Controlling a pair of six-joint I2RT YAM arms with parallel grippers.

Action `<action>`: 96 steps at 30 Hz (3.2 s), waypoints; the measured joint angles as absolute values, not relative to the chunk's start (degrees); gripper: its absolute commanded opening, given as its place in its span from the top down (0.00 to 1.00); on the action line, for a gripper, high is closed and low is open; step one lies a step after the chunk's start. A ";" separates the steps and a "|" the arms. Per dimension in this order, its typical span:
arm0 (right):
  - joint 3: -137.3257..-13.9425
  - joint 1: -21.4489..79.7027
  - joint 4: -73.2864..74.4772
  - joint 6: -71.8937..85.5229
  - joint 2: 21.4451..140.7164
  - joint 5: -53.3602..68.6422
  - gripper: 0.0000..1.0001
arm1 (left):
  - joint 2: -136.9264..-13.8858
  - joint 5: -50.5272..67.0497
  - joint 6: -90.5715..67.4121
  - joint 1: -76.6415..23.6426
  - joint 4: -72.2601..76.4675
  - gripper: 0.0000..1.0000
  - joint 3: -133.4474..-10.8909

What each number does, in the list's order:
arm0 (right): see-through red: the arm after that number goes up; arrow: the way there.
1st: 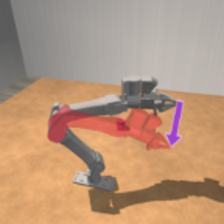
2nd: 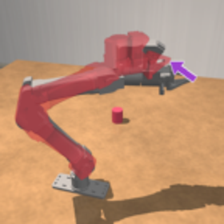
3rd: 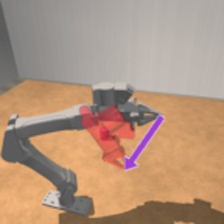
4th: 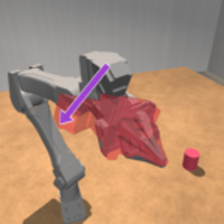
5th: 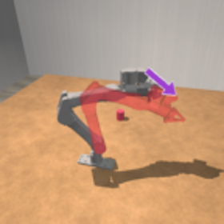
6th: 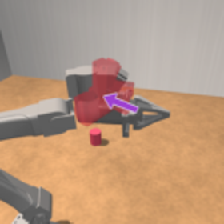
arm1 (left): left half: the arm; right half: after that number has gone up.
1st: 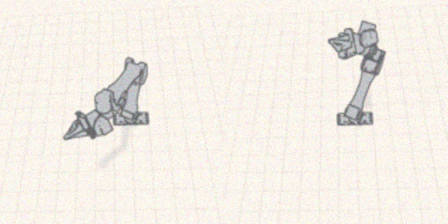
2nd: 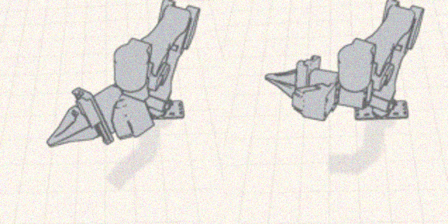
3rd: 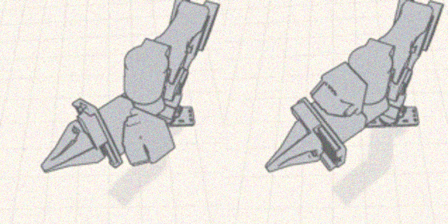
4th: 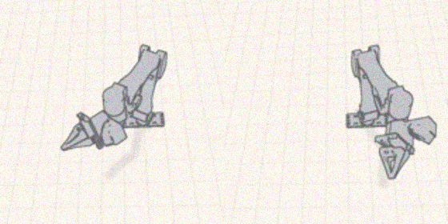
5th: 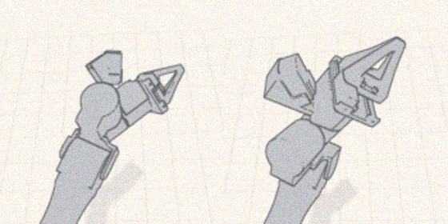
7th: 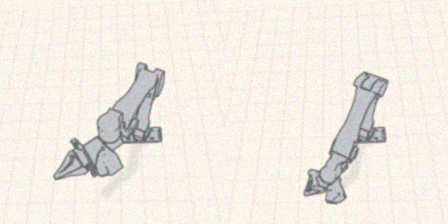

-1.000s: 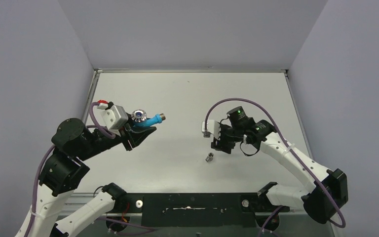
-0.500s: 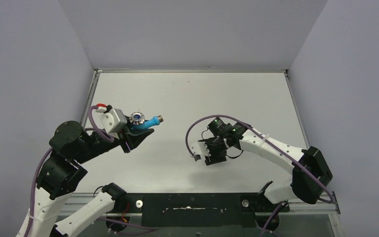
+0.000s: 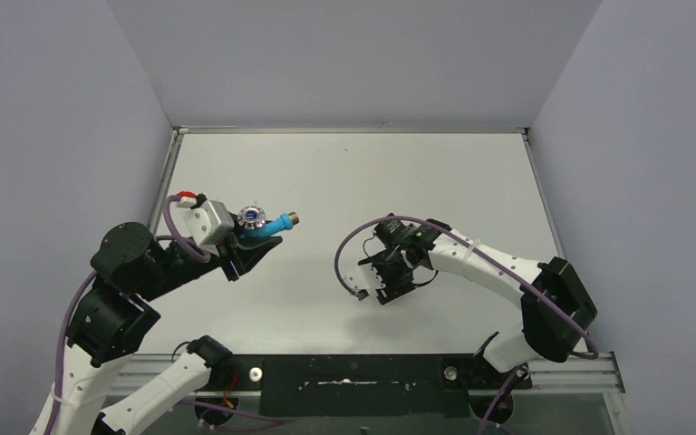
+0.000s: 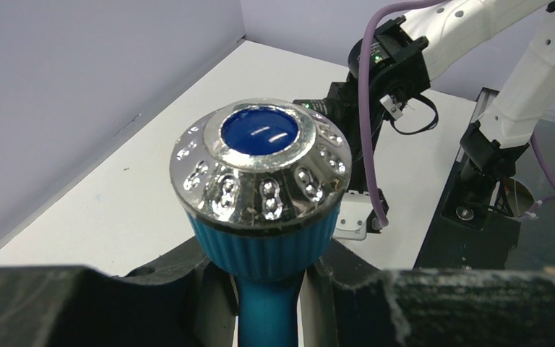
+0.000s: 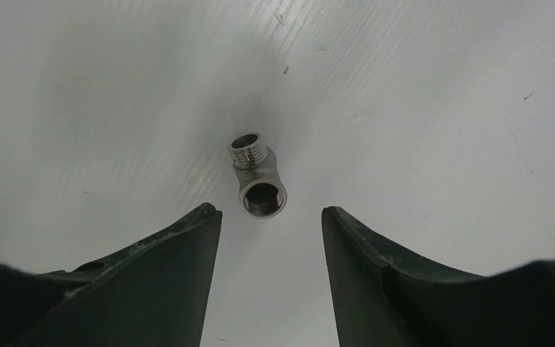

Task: Install the water faucets
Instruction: Pick up the adaptor at the center of the board.

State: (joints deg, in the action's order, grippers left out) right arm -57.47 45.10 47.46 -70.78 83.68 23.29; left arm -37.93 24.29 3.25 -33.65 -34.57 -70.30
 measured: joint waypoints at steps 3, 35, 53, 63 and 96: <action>-57.98 45.10 48.42 -72.18 85.49 23.22 0.45 | -37.93 24.18 3.36 -33.65 -34.57 1.00 -70.17; -59.94 44.95 48.66 -79.18 92.88 23.42 0.50 | -38.37 23.77 3.92 -33.65 -35.40 1.00 -70.11; -56.38 44.23 45.67 -79.94 93.58 23.64 0.54 | -38.48 23.73 4.12 -33.65 -35.44 1.00 -70.11; -55.46 43.92 44.16 -79.96 93.76 23.88 0.54 | -38.54 23.75 4.12 -33.65 -35.44 1.00 -70.11; -56.40 43.53 45.23 -79.18 95.88 24.86 1.00 | -38.52 22.83 4.14 -33.65 -36.40 1.00 -70.11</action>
State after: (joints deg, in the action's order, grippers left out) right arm -56.40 43.53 45.23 -79.18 95.88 24.86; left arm -38.52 22.83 4.14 -33.65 -36.40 -70.11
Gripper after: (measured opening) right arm 0.307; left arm 0.272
